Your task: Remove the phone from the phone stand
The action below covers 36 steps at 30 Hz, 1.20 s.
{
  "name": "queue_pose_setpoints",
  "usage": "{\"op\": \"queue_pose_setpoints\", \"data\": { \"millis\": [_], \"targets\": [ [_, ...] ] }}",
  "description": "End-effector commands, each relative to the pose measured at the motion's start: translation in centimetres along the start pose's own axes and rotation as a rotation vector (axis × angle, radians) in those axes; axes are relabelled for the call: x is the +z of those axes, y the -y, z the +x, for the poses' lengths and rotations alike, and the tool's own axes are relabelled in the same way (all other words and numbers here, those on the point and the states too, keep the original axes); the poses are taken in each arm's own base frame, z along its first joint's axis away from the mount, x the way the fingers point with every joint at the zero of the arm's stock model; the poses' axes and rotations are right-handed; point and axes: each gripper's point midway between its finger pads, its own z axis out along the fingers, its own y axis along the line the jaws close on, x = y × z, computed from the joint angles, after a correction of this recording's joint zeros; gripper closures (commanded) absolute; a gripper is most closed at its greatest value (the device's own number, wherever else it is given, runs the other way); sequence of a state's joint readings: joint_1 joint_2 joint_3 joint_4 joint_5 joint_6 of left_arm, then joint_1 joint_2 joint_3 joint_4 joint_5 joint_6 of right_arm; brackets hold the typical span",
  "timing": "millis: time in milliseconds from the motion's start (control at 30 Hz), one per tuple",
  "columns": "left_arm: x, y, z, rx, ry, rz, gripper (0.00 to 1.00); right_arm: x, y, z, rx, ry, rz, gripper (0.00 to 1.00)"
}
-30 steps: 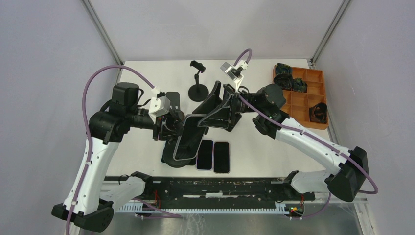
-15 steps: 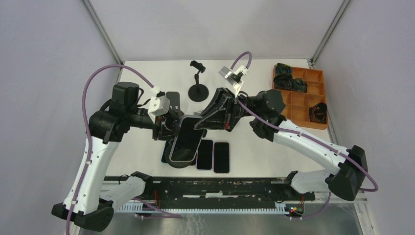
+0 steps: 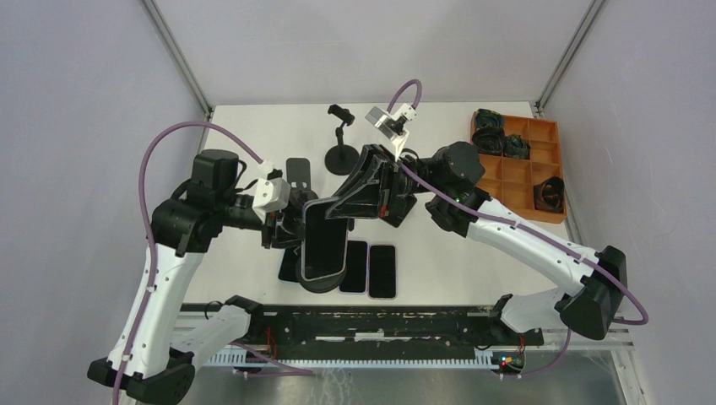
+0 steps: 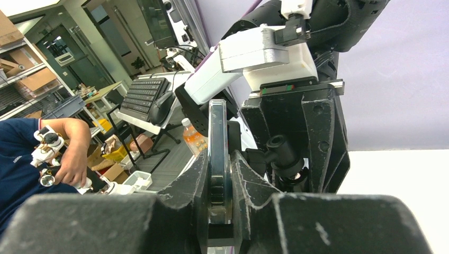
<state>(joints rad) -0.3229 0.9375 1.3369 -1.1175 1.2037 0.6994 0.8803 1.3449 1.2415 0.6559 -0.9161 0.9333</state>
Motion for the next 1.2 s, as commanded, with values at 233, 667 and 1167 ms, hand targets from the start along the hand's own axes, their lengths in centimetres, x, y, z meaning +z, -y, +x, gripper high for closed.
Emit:
{"op": "queue_pose_setpoints", "data": {
  "millis": [233, 667, 1167],
  "targets": [
    [-0.6, 2.3, 3.9, 0.057, -0.119, 0.054, 0.98, -0.2, -5.9, -8.2, -0.235, 0.271, -0.079, 1.0],
    [-1.0, 2.8, 5.1, 0.088, -0.164, 0.055, 0.98, -1.8, -5.0, -8.8, -0.25, 0.331, -0.029, 1.0],
    [-1.0, 3.1, 5.4, 0.083, -0.166, 0.059, 0.98, -5.0, -5.4, -9.9, -0.262, 0.516, -0.005, 1.0]
  ]
}}
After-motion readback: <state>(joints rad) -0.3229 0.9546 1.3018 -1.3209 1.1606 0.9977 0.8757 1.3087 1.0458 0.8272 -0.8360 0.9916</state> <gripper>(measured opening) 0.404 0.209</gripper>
